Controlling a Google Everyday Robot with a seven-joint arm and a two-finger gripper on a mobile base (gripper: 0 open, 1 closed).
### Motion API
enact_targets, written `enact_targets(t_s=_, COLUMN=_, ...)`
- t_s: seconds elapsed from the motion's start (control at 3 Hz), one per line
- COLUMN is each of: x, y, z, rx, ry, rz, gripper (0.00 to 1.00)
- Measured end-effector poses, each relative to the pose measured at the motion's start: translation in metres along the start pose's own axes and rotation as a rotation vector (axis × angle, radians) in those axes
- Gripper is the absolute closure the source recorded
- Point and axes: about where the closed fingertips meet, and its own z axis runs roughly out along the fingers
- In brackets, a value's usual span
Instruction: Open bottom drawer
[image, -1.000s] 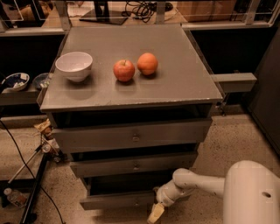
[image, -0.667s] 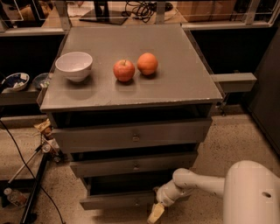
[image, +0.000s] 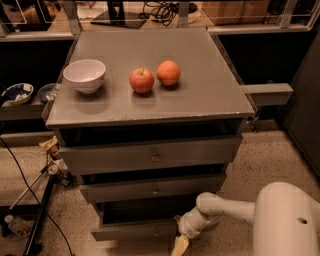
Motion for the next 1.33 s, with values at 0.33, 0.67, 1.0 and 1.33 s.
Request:
enact_targets(t_s=0.33, x=0.002, y=0.005, z=-0.003, rx=-0.013, ry=0.003, rz=-0.010, gripper=0.00)
enact_targets(t_s=0.67, x=0.001, y=0.007, z=-0.003, rx=-0.027, ry=0.003, rz=-0.015, gripper=0.00)
enact_targets(t_s=1.0, x=0.001, y=0.007, z=-0.003, rx=-0.027, ry=0.003, rz=-0.015, gripper=0.00)
enact_targets(t_s=1.33, x=0.000, y=-0.006, z=-0.027, rx=0.042, ry=-0.014, rz=0.024, gripper=0.00)
